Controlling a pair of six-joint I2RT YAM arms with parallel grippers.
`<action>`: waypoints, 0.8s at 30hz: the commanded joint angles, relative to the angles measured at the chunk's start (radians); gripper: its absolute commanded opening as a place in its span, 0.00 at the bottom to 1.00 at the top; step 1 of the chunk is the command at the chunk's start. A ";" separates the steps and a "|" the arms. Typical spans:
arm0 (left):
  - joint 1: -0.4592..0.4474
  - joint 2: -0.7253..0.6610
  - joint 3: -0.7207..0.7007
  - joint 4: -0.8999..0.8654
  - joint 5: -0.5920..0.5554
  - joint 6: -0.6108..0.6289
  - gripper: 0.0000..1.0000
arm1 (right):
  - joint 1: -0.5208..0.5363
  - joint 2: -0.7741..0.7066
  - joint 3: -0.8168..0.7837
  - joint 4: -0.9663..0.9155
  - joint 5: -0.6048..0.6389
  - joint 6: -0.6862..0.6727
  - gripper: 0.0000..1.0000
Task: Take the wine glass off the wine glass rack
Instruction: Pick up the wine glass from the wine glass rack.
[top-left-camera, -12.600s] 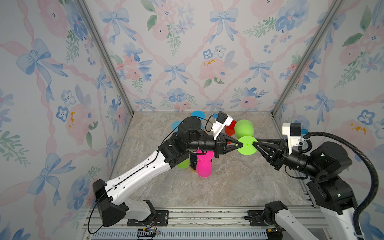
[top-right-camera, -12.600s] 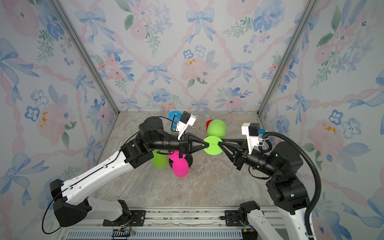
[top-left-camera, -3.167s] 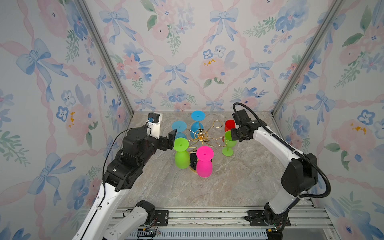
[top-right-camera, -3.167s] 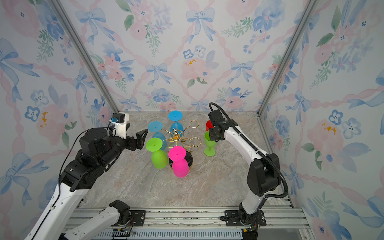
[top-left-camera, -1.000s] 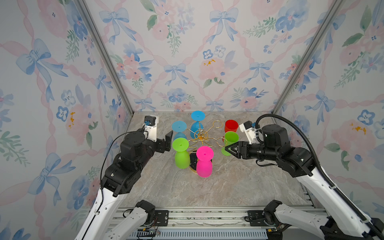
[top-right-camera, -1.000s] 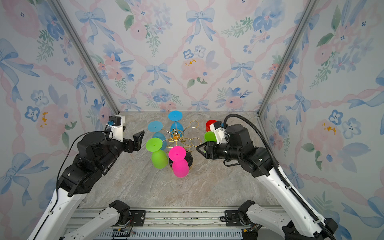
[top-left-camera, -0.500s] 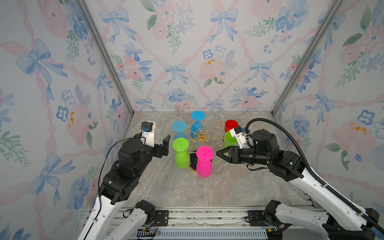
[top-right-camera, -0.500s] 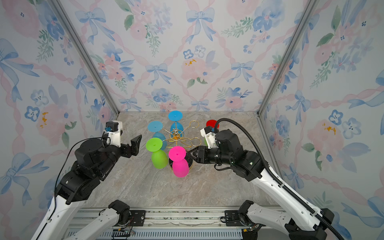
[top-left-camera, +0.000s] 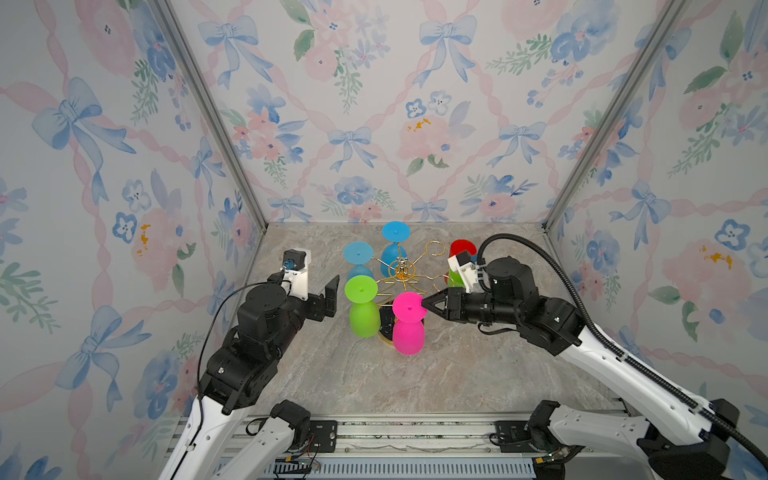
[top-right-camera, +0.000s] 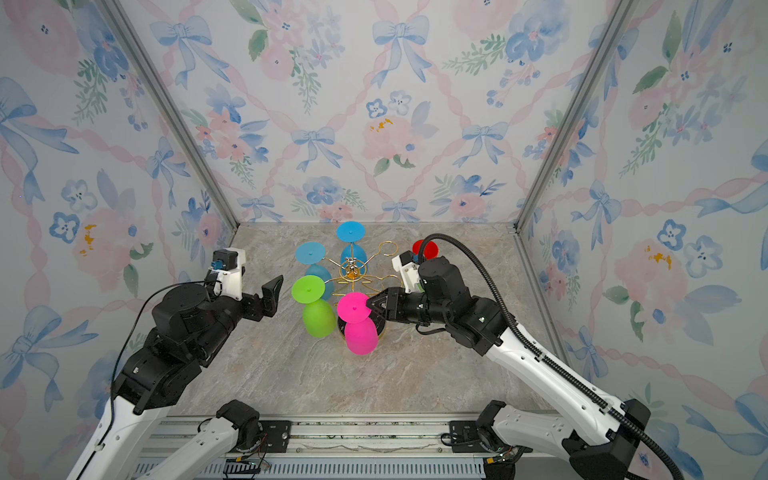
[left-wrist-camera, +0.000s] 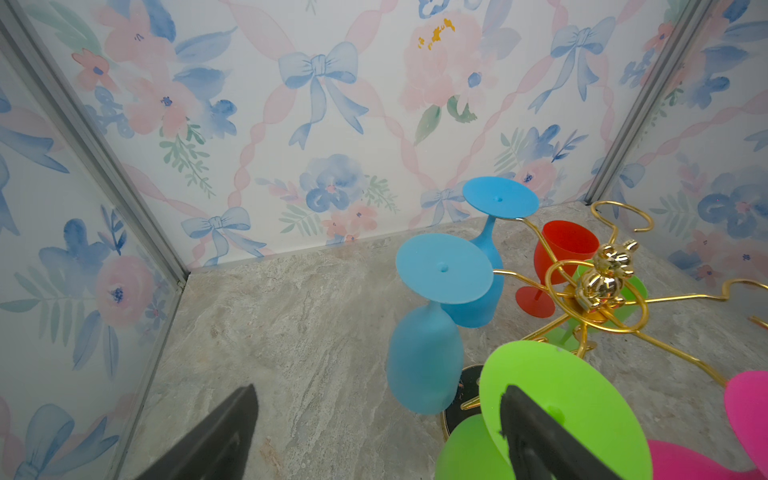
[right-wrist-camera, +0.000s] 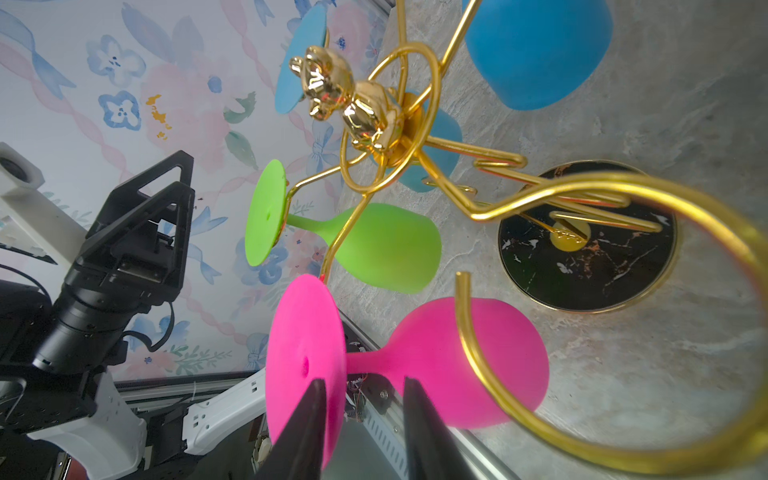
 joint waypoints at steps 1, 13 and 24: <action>0.009 -0.014 -0.014 -0.007 -0.003 0.006 0.93 | 0.010 0.004 -0.002 0.041 -0.027 0.020 0.34; 0.010 -0.012 -0.015 -0.007 -0.003 0.009 0.93 | 0.002 0.016 -0.004 0.077 -0.073 0.058 0.25; 0.010 -0.006 -0.012 -0.007 -0.004 0.013 0.93 | -0.015 0.016 -0.016 0.103 -0.103 0.087 0.17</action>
